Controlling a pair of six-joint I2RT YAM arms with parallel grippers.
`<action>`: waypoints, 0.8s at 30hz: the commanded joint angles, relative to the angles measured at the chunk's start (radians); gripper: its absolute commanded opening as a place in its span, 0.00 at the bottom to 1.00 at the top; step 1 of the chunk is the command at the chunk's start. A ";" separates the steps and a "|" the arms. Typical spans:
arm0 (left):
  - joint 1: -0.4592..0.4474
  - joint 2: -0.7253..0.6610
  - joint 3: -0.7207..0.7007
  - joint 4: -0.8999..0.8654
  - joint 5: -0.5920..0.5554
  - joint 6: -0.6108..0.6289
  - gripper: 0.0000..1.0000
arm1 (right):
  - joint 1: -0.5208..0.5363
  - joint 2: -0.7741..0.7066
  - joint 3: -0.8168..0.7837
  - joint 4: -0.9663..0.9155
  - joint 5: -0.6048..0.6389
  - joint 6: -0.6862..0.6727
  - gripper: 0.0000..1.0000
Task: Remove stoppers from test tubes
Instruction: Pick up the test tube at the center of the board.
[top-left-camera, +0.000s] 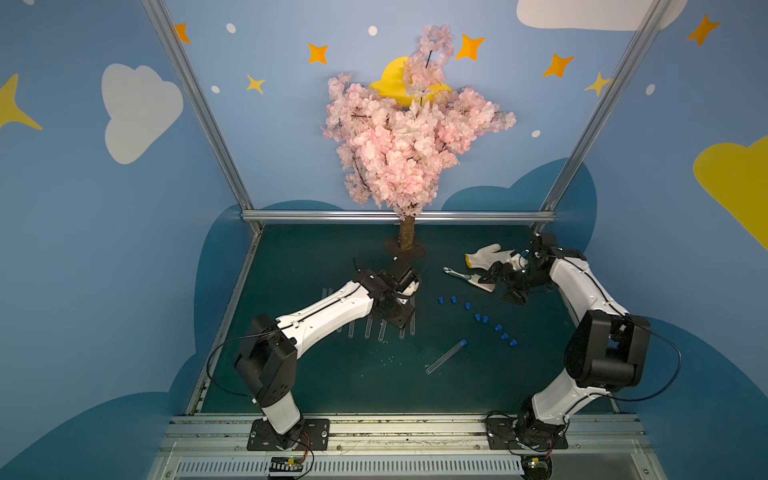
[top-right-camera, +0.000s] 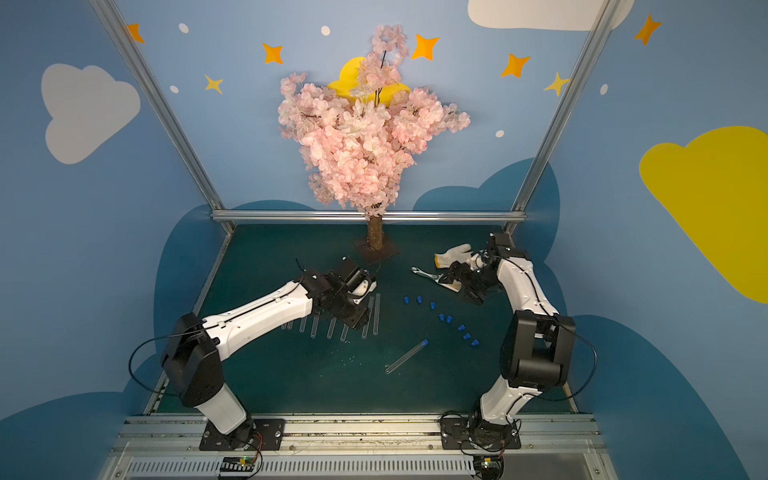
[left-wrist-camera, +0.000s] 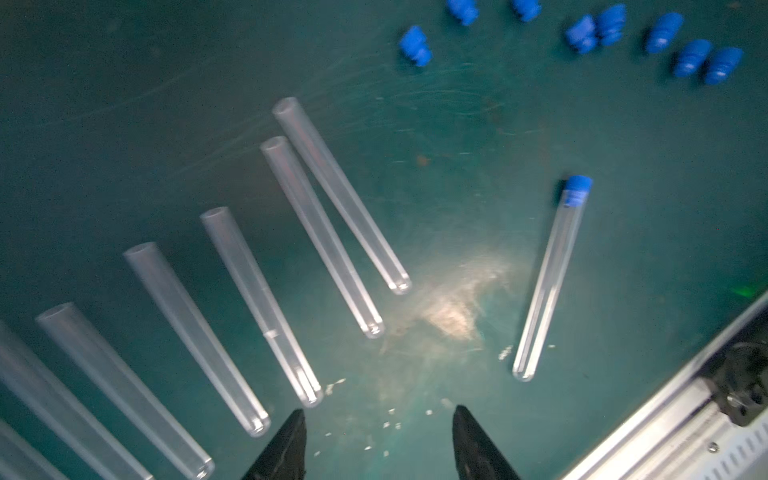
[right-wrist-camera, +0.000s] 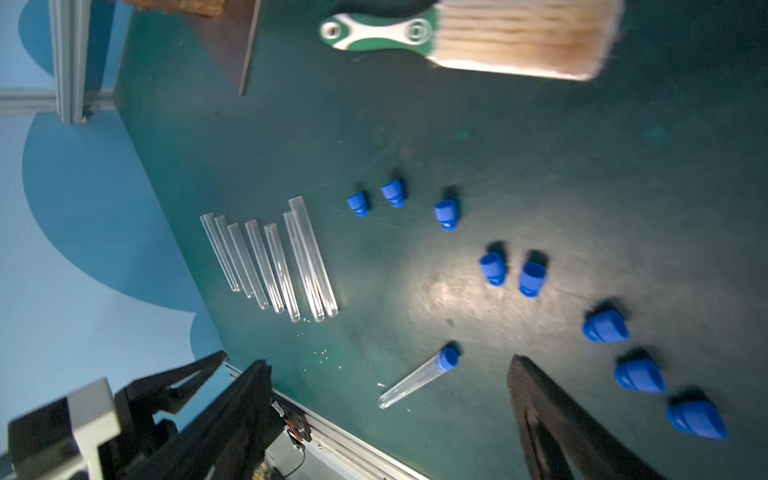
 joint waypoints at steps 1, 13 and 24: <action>-0.054 0.065 0.039 0.013 0.044 -0.020 0.58 | -0.051 -0.067 -0.068 0.018 -0.017 0.044 0.90; -0.203 0.345 0.273 -0.008 0.069 0.049 0.62 | -0.145 -0.155 -0.172 0.007 0.016 0.040 0.89; -0.268 0.523 0.415 -0.074 0.011 0.110 0.58 | -0.164 -0.180 -0.166 -0.013 0.013 0.052 0.89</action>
